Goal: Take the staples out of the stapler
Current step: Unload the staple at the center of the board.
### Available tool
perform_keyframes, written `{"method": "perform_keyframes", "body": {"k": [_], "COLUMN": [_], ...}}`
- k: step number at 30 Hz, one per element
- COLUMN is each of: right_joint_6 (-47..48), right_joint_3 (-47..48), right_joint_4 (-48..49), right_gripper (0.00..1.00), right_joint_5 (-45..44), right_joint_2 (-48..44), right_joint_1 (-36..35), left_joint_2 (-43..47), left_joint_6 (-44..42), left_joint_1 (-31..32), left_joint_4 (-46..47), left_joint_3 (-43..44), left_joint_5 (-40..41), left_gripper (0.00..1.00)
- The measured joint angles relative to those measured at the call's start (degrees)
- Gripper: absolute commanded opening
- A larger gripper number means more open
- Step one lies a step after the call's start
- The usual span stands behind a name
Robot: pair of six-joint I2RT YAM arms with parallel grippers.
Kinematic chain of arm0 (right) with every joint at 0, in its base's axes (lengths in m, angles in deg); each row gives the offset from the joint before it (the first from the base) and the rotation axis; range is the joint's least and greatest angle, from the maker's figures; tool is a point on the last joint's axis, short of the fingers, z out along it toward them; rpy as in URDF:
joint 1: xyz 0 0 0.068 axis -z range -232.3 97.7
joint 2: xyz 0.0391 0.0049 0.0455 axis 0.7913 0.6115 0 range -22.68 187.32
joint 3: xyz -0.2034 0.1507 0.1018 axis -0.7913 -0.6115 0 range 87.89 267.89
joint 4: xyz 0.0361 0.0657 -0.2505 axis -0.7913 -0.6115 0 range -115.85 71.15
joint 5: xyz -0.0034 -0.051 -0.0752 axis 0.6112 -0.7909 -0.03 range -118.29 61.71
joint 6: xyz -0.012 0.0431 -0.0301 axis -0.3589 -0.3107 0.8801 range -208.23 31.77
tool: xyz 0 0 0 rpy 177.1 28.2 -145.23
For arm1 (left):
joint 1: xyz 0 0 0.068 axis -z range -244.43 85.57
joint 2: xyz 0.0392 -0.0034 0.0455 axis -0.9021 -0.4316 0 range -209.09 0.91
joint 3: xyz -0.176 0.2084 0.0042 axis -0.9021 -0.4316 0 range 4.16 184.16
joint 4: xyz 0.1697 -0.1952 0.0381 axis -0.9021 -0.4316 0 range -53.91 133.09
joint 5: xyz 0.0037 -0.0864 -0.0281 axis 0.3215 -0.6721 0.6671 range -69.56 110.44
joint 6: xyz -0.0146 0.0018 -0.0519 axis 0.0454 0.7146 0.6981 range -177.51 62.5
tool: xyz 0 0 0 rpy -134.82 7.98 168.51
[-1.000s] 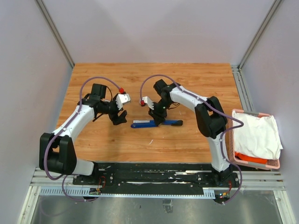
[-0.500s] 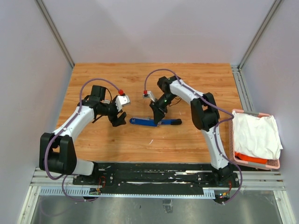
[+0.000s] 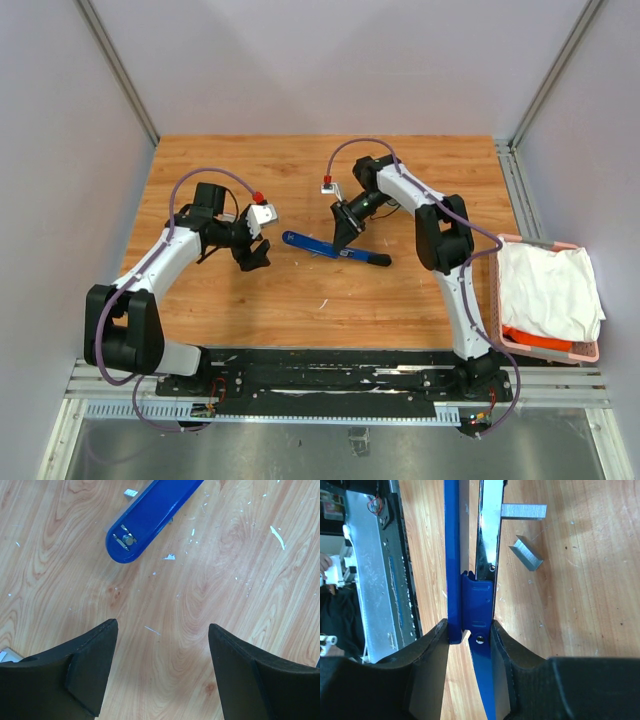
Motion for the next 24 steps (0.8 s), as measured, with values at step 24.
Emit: {"method": "perform_keyframes", "body": {"k": [24], "right_joint_6": [-16.9], "right_joint_3": [-1.2], "right_joint_4": [8.3], "right_gripper": [0.01], "right_joint_5": [4.3], "right_joint_2": [2.7], "right_joint_1": [1.8], "left_joint_2": [-2.3], "left_joint_6": [-0.3], "left_joint_1": [0.0], "left_joint_4": [0.0], "left_joint_3": [0.0], "left_joint_5": [-0.8], "left_gripper": [0.77]}}
